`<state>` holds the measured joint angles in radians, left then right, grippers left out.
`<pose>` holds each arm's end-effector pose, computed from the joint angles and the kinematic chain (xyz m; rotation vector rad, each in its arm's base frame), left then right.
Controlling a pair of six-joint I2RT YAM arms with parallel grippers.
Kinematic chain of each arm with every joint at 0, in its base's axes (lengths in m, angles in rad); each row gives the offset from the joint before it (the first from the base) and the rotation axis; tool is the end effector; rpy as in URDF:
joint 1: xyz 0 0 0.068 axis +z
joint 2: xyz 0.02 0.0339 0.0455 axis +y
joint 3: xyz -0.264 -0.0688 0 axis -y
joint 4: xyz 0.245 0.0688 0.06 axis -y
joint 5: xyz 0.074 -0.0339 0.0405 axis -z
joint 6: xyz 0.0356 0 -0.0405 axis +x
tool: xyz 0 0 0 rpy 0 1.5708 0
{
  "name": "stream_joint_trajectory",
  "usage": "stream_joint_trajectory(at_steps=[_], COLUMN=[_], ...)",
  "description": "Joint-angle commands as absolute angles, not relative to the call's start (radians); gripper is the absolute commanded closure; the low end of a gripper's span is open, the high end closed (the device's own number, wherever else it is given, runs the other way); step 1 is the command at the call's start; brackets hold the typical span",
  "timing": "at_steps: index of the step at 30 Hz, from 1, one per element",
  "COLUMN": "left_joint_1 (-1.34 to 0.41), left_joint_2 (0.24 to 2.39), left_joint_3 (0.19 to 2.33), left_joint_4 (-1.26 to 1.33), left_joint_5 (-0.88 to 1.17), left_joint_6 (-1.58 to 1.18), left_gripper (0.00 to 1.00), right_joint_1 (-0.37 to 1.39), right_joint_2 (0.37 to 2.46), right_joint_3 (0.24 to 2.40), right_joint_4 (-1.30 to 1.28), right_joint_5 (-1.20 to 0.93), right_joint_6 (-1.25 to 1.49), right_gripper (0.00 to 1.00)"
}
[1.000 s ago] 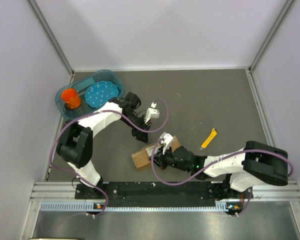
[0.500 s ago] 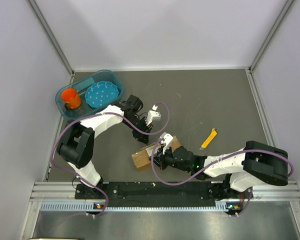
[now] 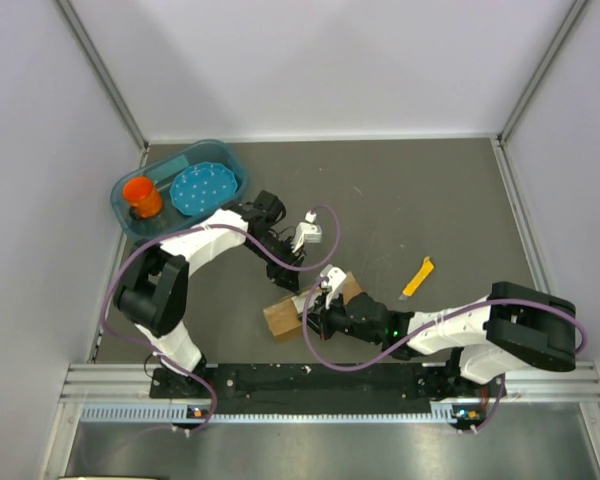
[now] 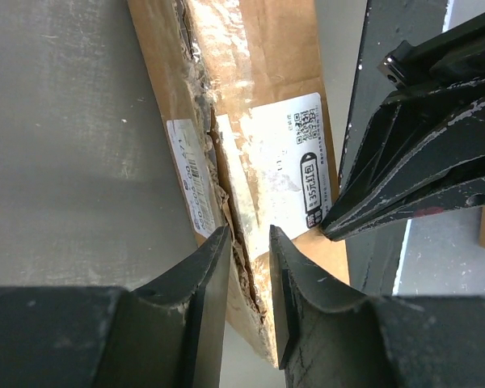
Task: Unpack the express box
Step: Open the express box at the center of the board.
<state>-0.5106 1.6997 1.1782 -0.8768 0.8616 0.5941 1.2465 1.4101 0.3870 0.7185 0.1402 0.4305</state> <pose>0.2598 -0.1765 0.2095 1.4985 2.2280 -1.2223 0.0878 0.2456 0.1634 -0.6992 1.8773 0.9979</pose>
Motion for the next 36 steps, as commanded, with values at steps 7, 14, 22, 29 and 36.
stream_joint_trajectory(at_steps=[7,14,22,29,36], left_joint_1=[-0.514,-0.514,-0.517,-0.541,-0.557], left_joint_2=[1.704,1.713,1.709,1.686,1.715], left_joint_3=[1.157,1.149,1.147,1.151,1.140], left_joint_4=[-0.790,-0.758,-0.787,-0.836,-0.827], left_joint_5=[0.779,0.762,0.785,0.835,0.807], left_joint_6=[0.565,0.548,0.569,0.601,0.609], left_gripper=[0.69,0.69,0.69,0.73,0.77], right_joint_1=[1.269,1.269,1.267,1.269,1.269], right_joint_2=[1.473,1.468,1.471,1.479,1.474], right_joint_3=[0.342,0.341,0.337,0.341,0.341], right_joint_4=[0.529,0.525,0.529,0.531,0.525], right_joint_5=[0.051,0.054,0.055,0.055,0.058], right_joint_6=[0.439,0.437,0.442,0.443,0.445], right_gripper=[1.00,1.00,1.00,1.00,1.00])
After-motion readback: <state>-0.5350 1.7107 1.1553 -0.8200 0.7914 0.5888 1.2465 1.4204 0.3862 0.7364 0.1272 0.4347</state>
